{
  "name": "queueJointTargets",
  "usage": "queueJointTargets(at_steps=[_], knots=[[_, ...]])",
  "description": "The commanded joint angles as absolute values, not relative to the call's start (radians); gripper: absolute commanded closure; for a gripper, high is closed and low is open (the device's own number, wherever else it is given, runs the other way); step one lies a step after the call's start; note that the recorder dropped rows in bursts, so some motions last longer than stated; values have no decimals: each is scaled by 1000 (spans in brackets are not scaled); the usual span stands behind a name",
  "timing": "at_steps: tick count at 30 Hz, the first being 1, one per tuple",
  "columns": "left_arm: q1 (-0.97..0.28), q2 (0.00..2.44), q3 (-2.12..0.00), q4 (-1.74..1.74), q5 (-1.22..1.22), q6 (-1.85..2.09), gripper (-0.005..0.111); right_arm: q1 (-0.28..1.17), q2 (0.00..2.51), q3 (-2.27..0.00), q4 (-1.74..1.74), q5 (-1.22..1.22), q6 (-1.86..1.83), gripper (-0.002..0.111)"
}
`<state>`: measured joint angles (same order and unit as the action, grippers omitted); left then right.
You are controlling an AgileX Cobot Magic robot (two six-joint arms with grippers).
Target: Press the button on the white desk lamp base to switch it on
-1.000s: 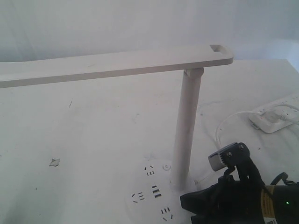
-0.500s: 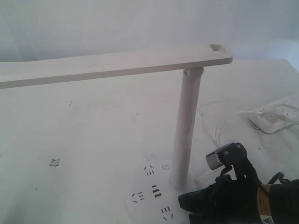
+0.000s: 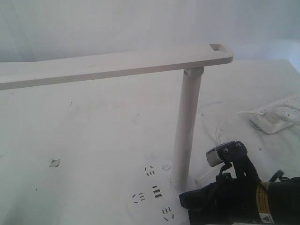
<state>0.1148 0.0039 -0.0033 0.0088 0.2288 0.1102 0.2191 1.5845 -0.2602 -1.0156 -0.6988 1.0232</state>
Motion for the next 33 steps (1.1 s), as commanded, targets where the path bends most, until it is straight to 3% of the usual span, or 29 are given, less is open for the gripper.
queueJointTargets(at_steps=[1, 24, 33], knots=[[115, 0, 0, 6, 232, 109, 107, 221, 1589, -257, -1088, -567, 1082, 108], [115, 0, 0, 6, 232, 109, 107, 221, 1589, -257, -1208, -422, 1242, 108], [115, 0, 0, 6, 232, 109, 107, 221, 1572, -260, -1116, -1004, 1047, 108]])
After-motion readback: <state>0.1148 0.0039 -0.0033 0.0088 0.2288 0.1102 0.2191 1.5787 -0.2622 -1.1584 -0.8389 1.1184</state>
